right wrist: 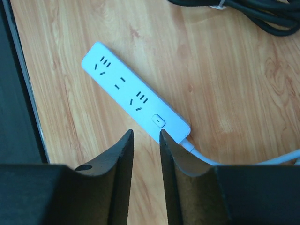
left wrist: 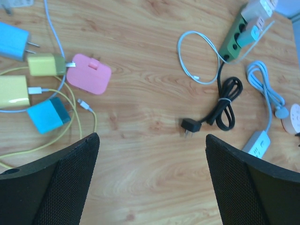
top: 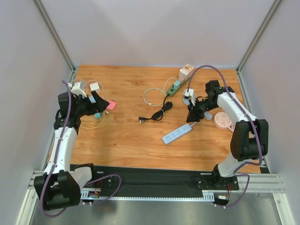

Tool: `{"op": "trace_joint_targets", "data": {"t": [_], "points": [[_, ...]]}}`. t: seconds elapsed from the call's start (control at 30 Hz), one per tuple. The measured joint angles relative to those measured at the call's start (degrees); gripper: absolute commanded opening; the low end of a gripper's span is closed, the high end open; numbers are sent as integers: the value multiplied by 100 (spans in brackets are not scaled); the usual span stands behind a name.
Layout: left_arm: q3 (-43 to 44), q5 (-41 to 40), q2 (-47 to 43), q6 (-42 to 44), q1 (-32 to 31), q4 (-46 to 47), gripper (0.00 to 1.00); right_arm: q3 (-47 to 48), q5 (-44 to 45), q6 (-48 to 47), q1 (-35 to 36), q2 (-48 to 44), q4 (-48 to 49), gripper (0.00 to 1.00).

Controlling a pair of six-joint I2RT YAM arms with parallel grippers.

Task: Pull the plug off the socket
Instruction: Move the socket to the corner of the board.

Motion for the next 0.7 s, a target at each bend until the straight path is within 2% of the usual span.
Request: {"op": "trace_joint_targets", "data": {"t": [0.03, 0.07, 0.17, 0.47, 0.7], "points": [[0, 31, -57, 50, -39, -72, 100, 22, -2, -411, 35, 2, -199, 35], [2, 44, -118, 118, -90, -149, 100, 42, -15, -817, 74, 2, -396, 43], [2, 13, -313, 380, -291, -415, 100, 46, -42, -1790, 190, 0, -798, 54], [0, -166, -866, 800, -531, -710, 100, -111, 280, -3311, 697, -96, -990, 69], [0, -188, -874, 863, -531, -789, 100, -225, 789, -3709, 1327, -24, -876, 76]]}}
